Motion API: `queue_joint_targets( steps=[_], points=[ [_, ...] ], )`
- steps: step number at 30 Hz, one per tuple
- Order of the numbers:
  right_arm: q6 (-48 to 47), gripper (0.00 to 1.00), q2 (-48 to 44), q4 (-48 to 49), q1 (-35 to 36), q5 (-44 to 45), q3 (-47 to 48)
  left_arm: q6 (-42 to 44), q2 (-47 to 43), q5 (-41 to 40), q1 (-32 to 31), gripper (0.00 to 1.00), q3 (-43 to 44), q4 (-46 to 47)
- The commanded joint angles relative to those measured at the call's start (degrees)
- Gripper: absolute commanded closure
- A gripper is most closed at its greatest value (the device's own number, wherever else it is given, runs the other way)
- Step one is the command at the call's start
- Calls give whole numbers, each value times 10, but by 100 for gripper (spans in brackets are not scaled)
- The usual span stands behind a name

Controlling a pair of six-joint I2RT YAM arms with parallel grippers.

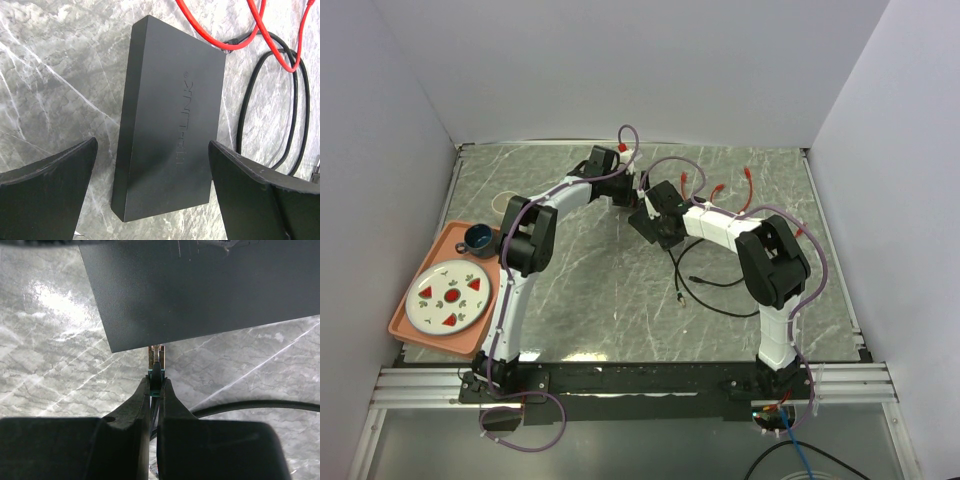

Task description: Insert the plug into the switch port

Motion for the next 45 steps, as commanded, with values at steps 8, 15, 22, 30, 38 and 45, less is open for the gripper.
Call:
queue_joint_targets(
  steps=[8, 15, 22, 30, 38, 45],
  points=[
    [15, 100, -8, 24, 0, 0, 40, 13, 7, 17, -16, 1, -1, 12],
    [22, 100, -21, 28, 2, -5, 38, 12, -5, 17, -27, 1, -30, 23],
    [40, 100, -6, 34, 2, -4, 43, -11, -35, 39, -37, 1, -81, 56],
    [49, 100, -15, 78, 3, -7, 19, 31, -47, 43, -68, 7, -126, 25],
    [39, 100, -39, 131, 3, -32, -32, 63, -52, 72, -81, 12, -175, 4],
    [16, 100, -67, 169, 10, -58, -72, 69, -74, 94, -97, 16, -234, 14]
  ],
)
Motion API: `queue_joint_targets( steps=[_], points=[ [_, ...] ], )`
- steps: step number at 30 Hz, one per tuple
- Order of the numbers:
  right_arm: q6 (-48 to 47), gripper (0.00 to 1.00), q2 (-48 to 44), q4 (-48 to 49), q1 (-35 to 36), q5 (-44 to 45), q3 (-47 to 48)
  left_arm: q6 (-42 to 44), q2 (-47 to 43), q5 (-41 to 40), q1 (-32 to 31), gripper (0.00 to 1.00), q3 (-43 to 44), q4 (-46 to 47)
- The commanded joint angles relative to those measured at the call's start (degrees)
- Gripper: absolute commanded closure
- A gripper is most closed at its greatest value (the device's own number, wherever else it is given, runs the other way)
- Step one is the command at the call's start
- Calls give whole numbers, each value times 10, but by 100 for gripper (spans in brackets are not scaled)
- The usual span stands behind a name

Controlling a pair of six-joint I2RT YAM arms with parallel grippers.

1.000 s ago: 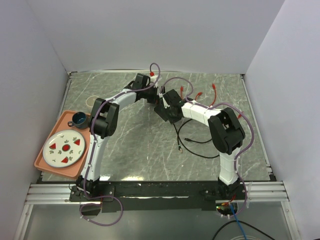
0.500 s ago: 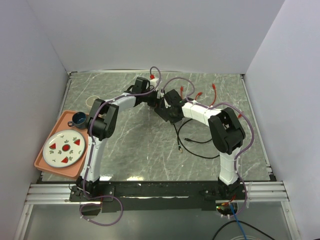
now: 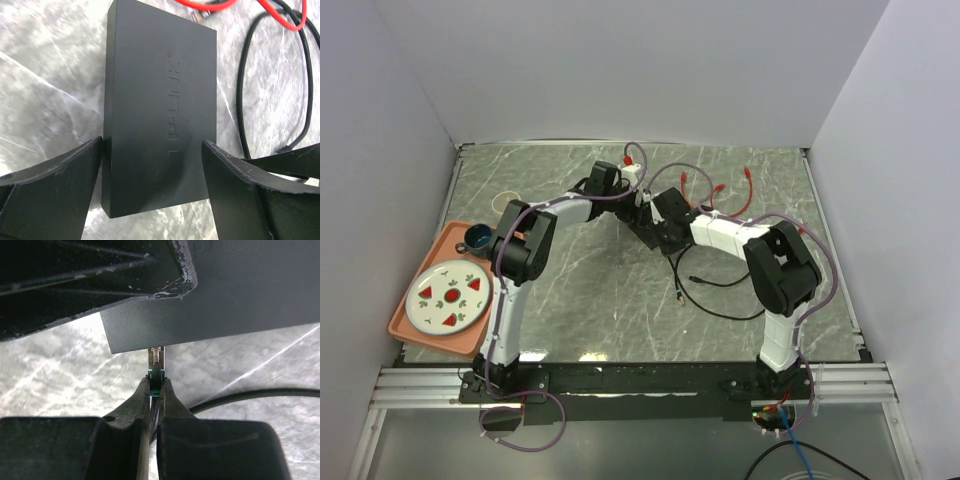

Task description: Insert the plug into the switch port

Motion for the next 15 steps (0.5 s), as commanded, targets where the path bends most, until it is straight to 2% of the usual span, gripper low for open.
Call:
queue_joint_targets(
  steps=[1, 5, 8, 15],
  points=[
    [-22, 100, -28, 109, 11, -20, -4, 5, -1, 88, -74, 17, -61, -115],
    [-16, 100, -40, 100, 24, -3, -11, -20, -22, 83, -86, 20, -103, -93],
    [3, 100, -51, 95, 32, 19, -24, -64, -53, 71, -95, 20, -181, -42],
    [24, 100, -105, 148, 46, 13, -95, -120, -121, 64, -117, 20, -277, 53]
  ],
)
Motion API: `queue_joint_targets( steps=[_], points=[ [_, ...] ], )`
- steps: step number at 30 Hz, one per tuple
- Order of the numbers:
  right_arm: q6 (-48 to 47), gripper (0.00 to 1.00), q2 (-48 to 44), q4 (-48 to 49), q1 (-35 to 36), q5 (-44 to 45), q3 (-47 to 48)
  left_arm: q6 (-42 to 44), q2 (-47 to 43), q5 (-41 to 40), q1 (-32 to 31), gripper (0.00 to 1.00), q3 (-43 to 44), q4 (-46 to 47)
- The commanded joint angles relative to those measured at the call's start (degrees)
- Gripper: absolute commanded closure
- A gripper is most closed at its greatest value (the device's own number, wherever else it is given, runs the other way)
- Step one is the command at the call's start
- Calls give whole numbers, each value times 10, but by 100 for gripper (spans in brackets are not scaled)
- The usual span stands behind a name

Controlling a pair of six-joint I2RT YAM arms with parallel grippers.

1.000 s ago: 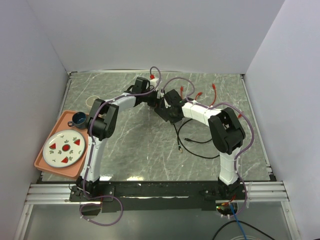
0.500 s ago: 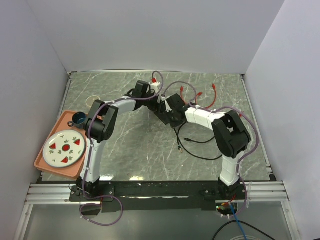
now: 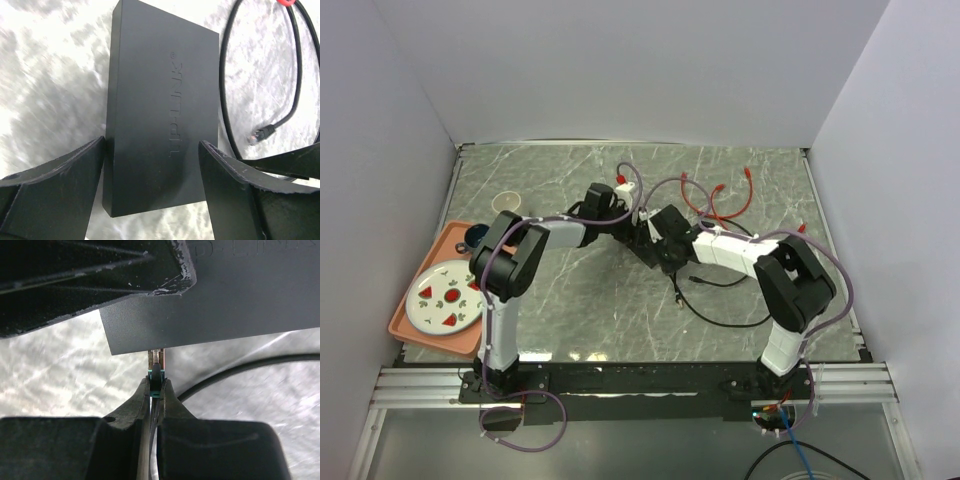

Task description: Insert the plug into the switch port

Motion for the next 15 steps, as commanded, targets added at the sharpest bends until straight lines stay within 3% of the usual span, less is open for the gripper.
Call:
queue_joint_targets(
  steps=[1, 15],
  points=[
    [18, 100, -37, 157, 5, 8, -22, -61, -9, 120, -90, 20, -69, -64],
    [62, 100, -103, 280, 17, 55, -111, -134, -27, 108, -120, 21, -125, 3]
  ],
)
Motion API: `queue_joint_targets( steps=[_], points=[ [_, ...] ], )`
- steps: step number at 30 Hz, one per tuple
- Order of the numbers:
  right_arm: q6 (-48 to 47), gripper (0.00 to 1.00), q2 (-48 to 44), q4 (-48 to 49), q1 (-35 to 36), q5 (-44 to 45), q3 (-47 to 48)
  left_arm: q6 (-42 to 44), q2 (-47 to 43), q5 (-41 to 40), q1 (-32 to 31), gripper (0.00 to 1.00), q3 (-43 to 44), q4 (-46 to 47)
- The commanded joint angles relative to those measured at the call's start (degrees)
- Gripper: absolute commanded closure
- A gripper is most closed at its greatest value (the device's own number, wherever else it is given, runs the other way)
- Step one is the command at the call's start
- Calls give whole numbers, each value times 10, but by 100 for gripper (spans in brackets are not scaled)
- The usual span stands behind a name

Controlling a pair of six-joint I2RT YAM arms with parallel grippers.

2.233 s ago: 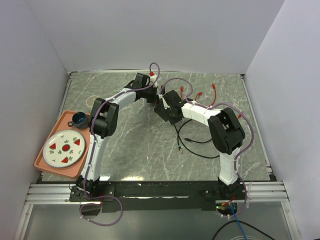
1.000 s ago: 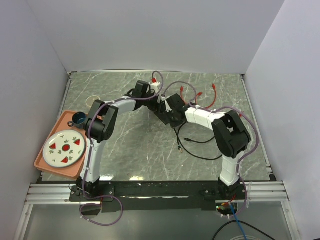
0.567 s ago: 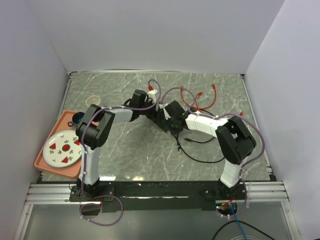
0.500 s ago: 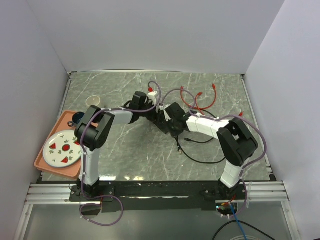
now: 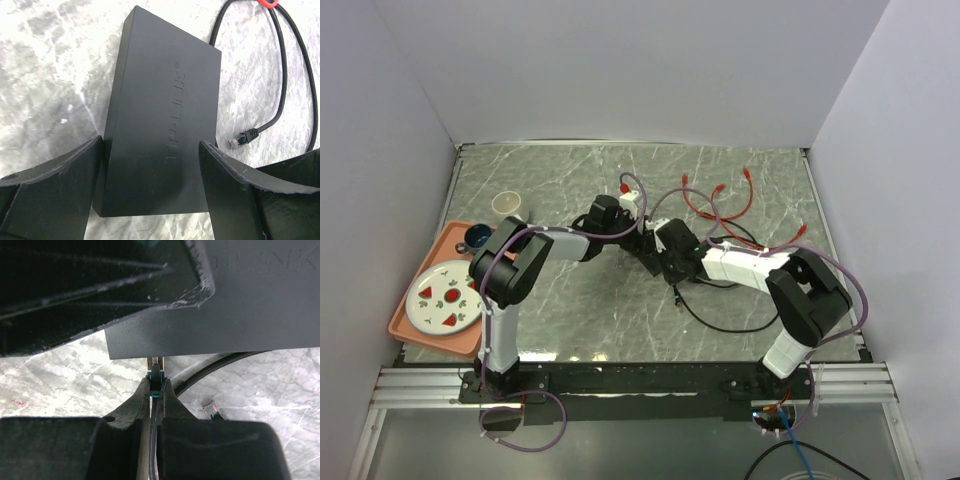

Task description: Insert the plug into the switch port

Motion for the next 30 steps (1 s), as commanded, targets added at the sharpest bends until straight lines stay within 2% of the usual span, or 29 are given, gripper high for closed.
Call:
queue_joint_targets(
  steps=[1, 10, 30],
  points=[
    [33, 100, -42, 217, 0, 52, -20, -77, 0, 147, -79, 21, -55, -89],
    [32, 100, -84, 254, 2, 80, -51, -92, -11, 147, -80, 21, -67, -77],
    [23, 100, -44, 304, 2, 47, 5, -142, -40, 149, -115, 21, -122, -17]
  ],
)
